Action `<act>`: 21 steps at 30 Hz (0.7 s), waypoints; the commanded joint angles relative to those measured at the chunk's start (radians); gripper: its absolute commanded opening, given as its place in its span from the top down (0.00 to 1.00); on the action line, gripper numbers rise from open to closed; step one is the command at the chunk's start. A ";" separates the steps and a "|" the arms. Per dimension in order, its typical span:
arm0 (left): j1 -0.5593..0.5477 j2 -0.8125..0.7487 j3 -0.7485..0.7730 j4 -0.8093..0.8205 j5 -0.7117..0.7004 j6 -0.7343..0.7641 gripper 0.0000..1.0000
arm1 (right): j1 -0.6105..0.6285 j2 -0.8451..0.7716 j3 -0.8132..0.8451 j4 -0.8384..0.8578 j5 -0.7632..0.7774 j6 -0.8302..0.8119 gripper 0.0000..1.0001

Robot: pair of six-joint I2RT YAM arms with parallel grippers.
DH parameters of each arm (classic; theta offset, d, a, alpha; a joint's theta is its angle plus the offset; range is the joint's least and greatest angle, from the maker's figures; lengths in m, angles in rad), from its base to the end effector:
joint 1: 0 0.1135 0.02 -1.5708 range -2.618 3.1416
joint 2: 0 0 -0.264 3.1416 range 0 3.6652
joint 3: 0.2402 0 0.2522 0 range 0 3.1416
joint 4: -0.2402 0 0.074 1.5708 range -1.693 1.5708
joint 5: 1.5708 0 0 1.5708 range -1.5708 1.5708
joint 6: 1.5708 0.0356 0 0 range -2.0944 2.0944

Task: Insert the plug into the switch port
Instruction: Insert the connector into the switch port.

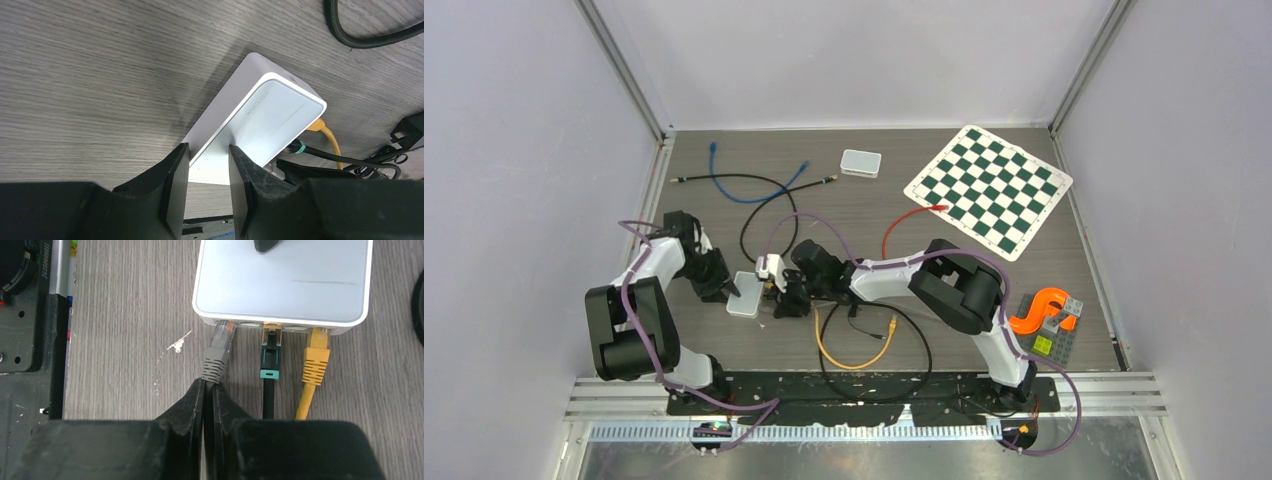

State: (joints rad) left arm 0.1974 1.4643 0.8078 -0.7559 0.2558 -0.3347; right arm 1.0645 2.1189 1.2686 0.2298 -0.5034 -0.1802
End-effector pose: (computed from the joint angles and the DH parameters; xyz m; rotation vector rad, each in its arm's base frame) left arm 0.2368 0.0382 0.1669 -0.7531 2.8790 -0.3980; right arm 0.2031 0.4017 0.1332 -1.5739 1.6764 1.0316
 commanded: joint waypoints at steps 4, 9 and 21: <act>-0.007 0.010 -0.041 0.027 0.135 -0.038 0.66 | -0.008 0.016 0.021 0.108 -0.044 0.093 0.95; -0.007 0.003 -0.075 0.065 0.205 -0.074 0.68 | -0.008 0.047 0.043 0.076 -0.072 0.096 0.95; -0.007 -0.011 -0.123 0.115 0.251 -0.111 0.72 | -0.011 0.059 0.075 0.056 0.020 0.163 0.95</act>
State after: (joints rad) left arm 0.2165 1.4349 0.7372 -0.6071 0.3634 -0.3874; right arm 1.0374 2.1387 1.2751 0.2359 -0.5705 -0.0330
